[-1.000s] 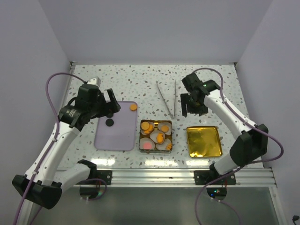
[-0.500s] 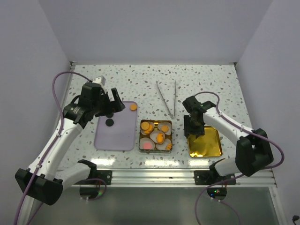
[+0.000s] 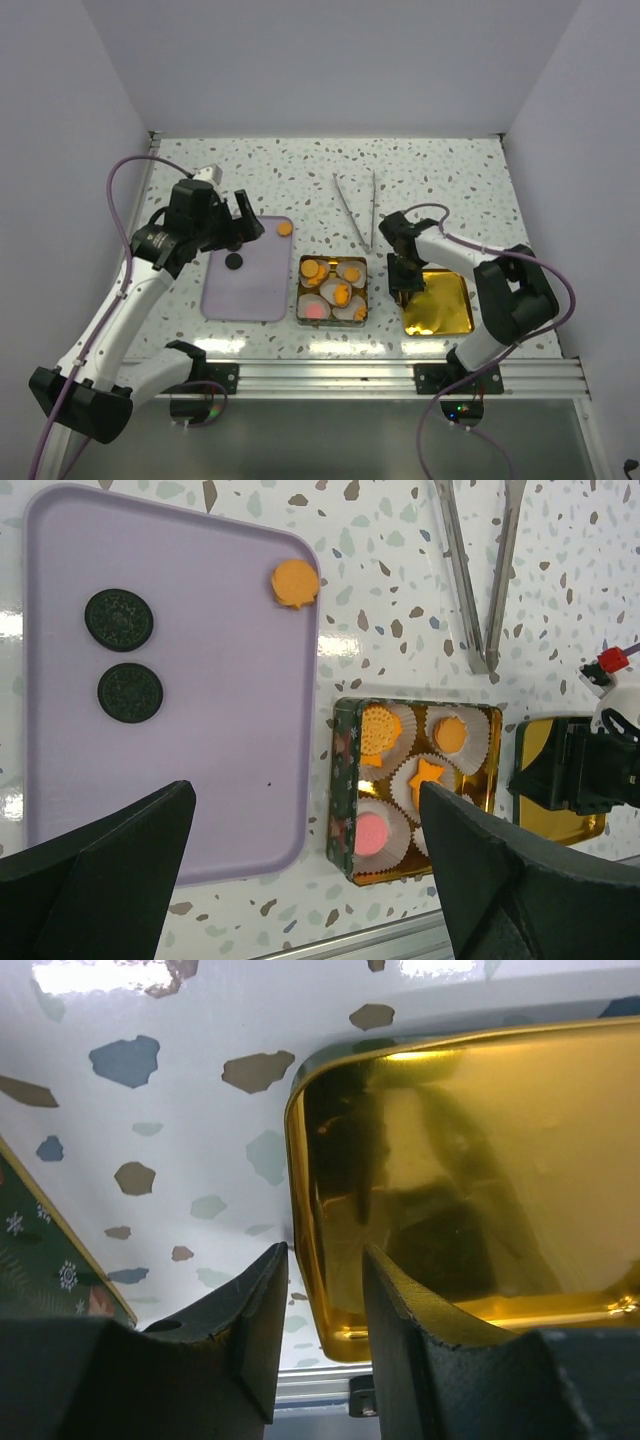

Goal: Pack the cookies

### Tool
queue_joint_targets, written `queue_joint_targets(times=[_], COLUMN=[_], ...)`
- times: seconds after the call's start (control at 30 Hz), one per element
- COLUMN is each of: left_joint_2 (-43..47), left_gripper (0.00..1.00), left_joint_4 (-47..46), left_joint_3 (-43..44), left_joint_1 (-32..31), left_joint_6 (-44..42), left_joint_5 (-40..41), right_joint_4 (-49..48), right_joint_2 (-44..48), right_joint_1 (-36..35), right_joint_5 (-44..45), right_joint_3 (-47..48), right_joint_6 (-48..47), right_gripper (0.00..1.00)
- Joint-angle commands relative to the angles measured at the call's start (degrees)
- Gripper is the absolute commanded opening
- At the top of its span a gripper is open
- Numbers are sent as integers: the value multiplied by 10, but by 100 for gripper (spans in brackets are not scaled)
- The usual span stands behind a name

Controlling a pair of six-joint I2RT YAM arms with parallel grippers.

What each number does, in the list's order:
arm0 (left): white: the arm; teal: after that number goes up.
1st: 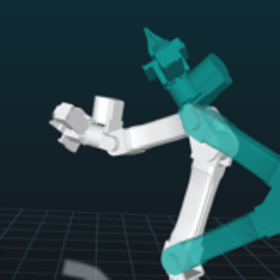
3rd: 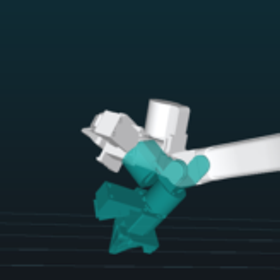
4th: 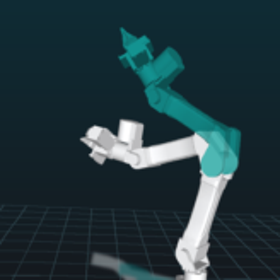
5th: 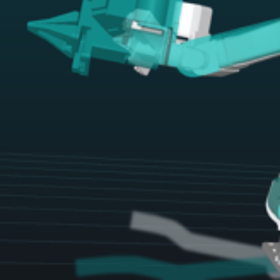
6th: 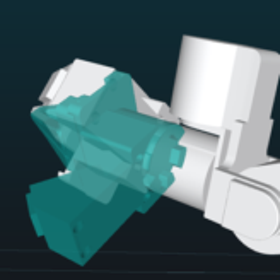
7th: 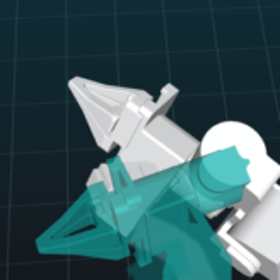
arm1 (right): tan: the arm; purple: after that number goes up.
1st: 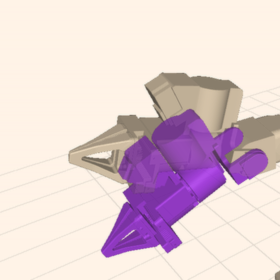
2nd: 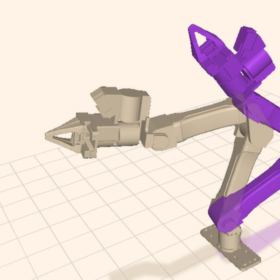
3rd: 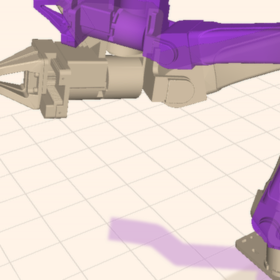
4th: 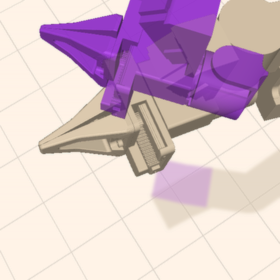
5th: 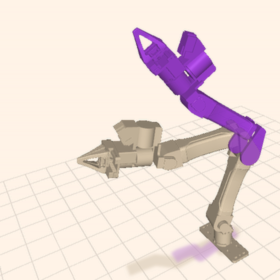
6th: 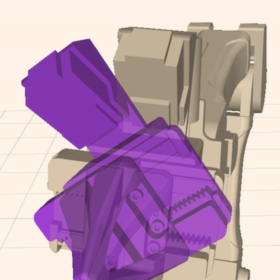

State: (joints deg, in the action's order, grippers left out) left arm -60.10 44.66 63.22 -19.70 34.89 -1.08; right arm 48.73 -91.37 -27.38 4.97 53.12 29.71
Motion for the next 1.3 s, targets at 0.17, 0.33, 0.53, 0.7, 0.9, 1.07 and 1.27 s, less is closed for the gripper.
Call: queue_joint_targets(times=[0.17, 0.33, 0.53, 0.7, 0.9, 1.07, 1.27], left_joint_2=[31, 35, 29, 16, -32, -81, -111], left_gripper=[100, 100, 100, 100, 100, 100, 100], left_joint_4=[9, 9, 7, 8, 9, 6, -71], left_joint_3=[-14, -20, -13, 1, 62, 121, 169], left_joint_1=[-3, -3, -3, -4, -3, -2, 79], left_joint_6=[14, 25, 28, 28, 13, -4, 4], left_joint_5=[24, 28, 35, 47, 64, 67, -53], right_joint_4=[-21, -19, 39, 142, 235, 226, 75], right_joint_2=[-34, -40, -13, 38, 42, 16, 16], right_joint_1=[-10, -16, -21, -22, -22, -22, -22], right_joint_5=[28, 32, 55, 95, 87, -31, -254], right_joint_3=[-9, -12, 30, 149, 374, 559, 632], right_joint_6=[-12, -17, -31, -49, -61, -78, -5], right_gripper=[27, 13, 0, 0, 0, 0, 0])
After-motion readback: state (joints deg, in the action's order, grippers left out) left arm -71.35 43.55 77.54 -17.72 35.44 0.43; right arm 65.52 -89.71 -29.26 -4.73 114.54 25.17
